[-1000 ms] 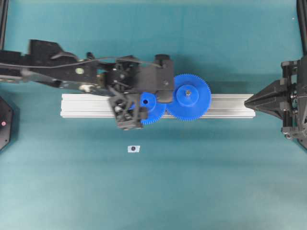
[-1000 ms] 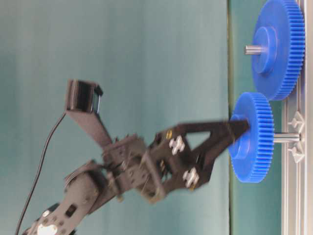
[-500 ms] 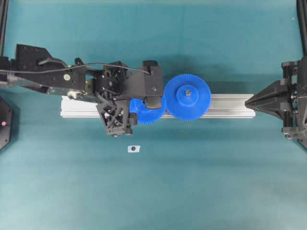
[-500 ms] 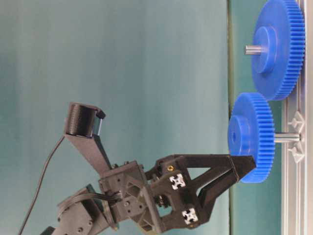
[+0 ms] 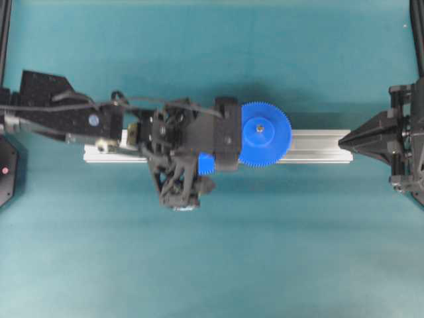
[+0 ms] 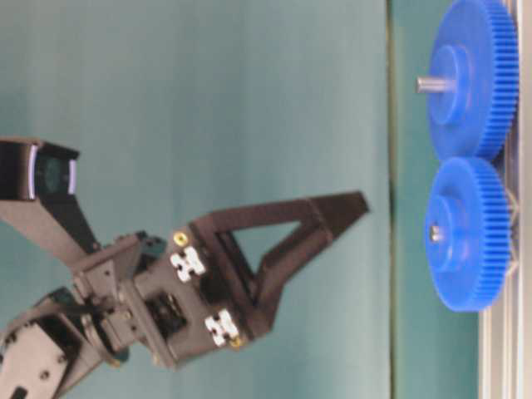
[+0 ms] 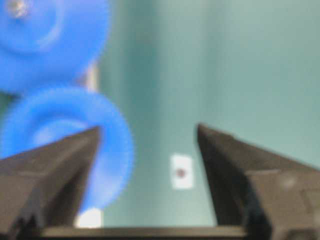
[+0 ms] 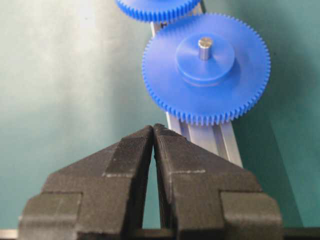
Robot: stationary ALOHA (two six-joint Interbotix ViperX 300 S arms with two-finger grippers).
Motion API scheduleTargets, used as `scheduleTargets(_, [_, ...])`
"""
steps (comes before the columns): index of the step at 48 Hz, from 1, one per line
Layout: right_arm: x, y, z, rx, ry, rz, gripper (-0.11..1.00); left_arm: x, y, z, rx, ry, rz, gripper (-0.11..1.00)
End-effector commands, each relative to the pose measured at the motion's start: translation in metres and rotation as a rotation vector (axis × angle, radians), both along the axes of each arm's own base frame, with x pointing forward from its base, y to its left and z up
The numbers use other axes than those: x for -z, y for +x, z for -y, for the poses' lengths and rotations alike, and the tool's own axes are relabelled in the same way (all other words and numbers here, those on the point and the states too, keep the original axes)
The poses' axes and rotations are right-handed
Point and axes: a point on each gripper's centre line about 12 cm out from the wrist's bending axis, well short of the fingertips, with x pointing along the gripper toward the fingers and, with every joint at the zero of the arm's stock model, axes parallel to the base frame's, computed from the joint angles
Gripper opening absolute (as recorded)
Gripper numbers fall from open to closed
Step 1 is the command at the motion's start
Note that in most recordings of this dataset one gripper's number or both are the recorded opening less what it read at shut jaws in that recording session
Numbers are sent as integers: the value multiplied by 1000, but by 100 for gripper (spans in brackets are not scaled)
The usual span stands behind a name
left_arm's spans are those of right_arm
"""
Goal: Find the location of the shaft and insert the small gear.
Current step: 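Align the gear bore with the shaft and push it on, then open the left gripper and pull it back off the gear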
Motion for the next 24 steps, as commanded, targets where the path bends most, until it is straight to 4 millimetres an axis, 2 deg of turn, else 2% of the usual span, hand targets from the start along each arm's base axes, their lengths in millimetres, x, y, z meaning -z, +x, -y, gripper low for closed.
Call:
scheduleTargets(1, [-5,2,0,8,11,18,16,-8,1,-9,-15,6,24,76])
scheduleTargets(5, [-5,2,0,8,11,19,16,-2,0,-13,-22,10,11,76])
scheduleTargets(15, [-6,1,0,8,11,24,16,-4,-3,-12,-21,8,11,76])
scheduleTargets(24, [-8,-1,0,8,12,31,16,-8,-27,-4,-15,-4,15,76])
